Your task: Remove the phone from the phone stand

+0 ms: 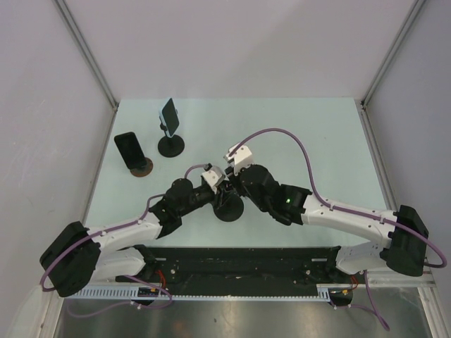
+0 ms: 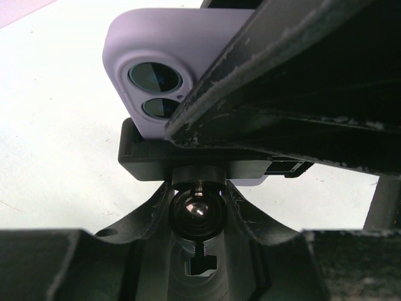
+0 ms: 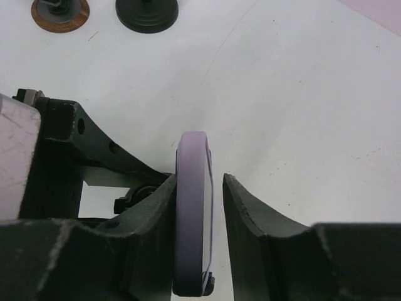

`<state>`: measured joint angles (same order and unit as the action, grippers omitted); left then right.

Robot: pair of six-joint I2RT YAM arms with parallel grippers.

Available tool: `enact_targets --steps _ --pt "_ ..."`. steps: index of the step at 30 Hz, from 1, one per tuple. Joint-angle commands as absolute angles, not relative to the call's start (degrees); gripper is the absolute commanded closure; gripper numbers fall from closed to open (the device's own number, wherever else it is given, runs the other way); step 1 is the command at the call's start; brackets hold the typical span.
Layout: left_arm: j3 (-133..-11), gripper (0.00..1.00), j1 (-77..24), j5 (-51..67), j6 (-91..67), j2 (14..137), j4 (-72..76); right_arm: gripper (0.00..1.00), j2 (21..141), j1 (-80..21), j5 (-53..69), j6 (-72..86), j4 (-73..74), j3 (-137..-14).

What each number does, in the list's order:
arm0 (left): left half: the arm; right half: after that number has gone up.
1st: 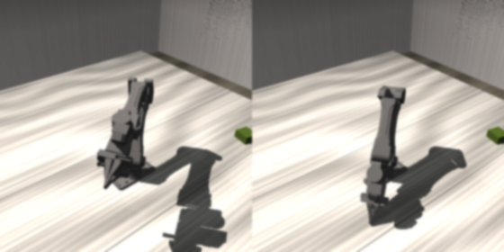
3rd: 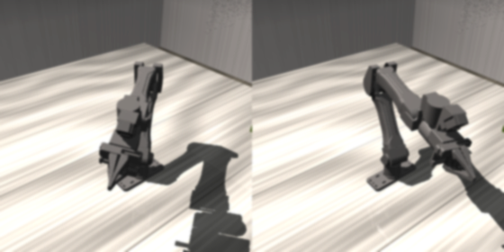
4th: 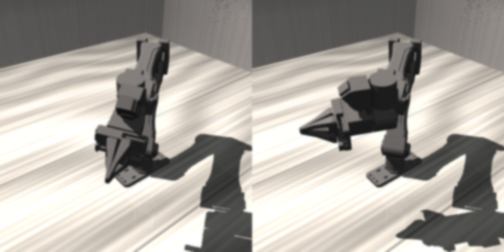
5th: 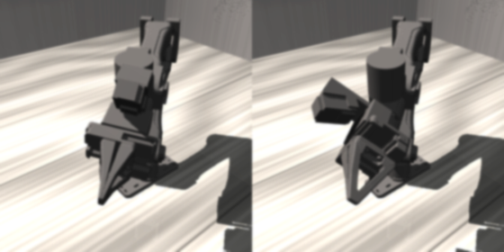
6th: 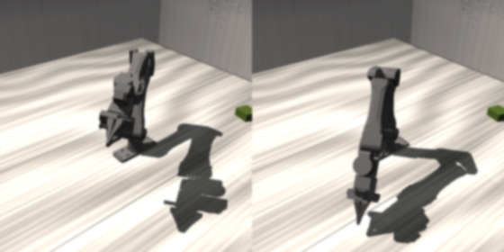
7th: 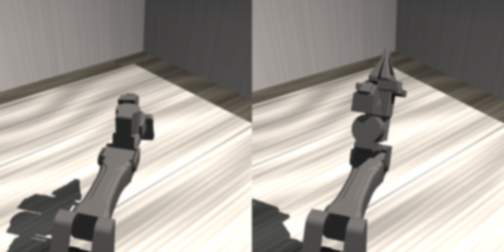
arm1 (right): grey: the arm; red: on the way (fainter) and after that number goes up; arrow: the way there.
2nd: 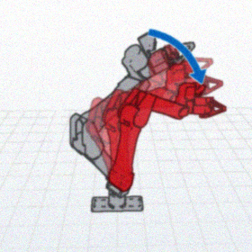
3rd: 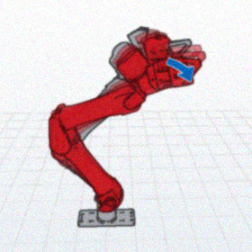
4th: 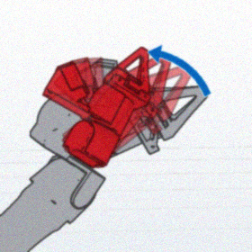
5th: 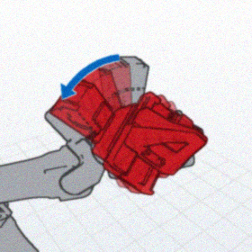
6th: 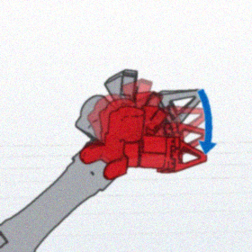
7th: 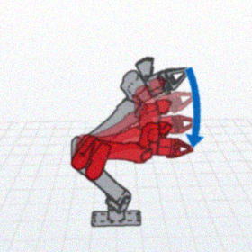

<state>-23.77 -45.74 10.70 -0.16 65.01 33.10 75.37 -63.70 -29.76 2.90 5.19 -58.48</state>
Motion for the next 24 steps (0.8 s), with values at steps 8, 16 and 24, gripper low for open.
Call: enact_targets --steps 8,16,24 --pt "-22.5 1.0 -46.58 3.46 -4.91 62.4 34.28 1.0 74.53 -64.16 -33.66 3.07 6.41 -58.18" --pt "-19.87 1.0 -43.51 -11.24 -15.81 61.26 32.17 1.0 71.81 -66.09 -33.31 3.08 12.03 -58.18" --pt "-18.63 1.0 -40.6 -12.93 -18.11 58.8 28.83 1.0 70.4 -66.01 -36.38 6.5 20.92 -58.18"
